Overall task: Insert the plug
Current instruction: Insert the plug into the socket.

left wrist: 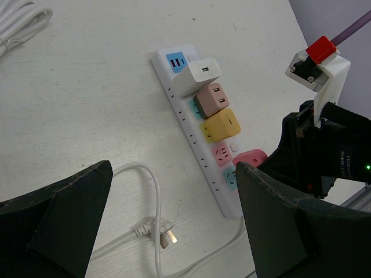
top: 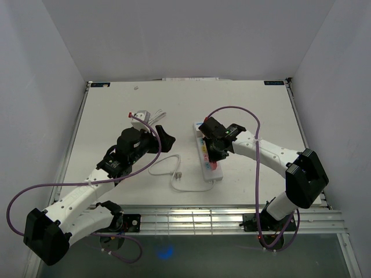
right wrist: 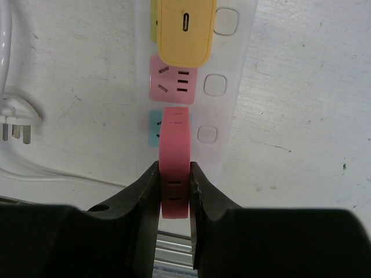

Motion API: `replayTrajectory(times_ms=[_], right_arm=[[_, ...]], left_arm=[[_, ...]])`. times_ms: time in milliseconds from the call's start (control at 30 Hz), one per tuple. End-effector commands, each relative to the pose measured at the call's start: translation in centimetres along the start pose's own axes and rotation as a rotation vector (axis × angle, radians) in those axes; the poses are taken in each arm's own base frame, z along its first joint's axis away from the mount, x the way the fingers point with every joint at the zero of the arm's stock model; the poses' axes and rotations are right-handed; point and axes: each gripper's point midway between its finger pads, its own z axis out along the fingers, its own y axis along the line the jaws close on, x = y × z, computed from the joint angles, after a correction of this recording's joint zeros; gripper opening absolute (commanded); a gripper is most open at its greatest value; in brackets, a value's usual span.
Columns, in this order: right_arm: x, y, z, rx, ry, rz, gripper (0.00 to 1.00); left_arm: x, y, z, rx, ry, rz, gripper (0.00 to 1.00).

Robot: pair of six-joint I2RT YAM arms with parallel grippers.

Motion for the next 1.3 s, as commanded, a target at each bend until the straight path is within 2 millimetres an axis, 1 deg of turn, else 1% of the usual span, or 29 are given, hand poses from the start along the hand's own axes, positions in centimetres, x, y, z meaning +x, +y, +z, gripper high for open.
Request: replayTrajectory(times_ms=[0,333,700,900,1267], right_arm=[[0.4,-0.3,0.3,0.016,-0.003,0.006,0.08],[1.7,-0.5,0.8,0.035,0.031,-0.007,0.08],[2.5,-1.2,1.5,0.067,0.042,-0.007,0.08],[2.8,-1.6,1.4,0.082,0.044,-0.010,0.08],[3.2,-1.7,1.8,0.086,0.046,-0.011,0.08]], left_arm=[[0.1,0.0,0.1,0.006,-0.001,0.004,0.98],[0.2,0.0,0.1,0.012,0.002,0.003,0.98],[0.3,-0.1,0.2,0.015,0.008,0.003,0.98],[0.3,-0.1,0.2,0.016,0.007,0.001,0.98],[0.2,-0.3,0.3,0.020,0.009,0.000,0.98]])
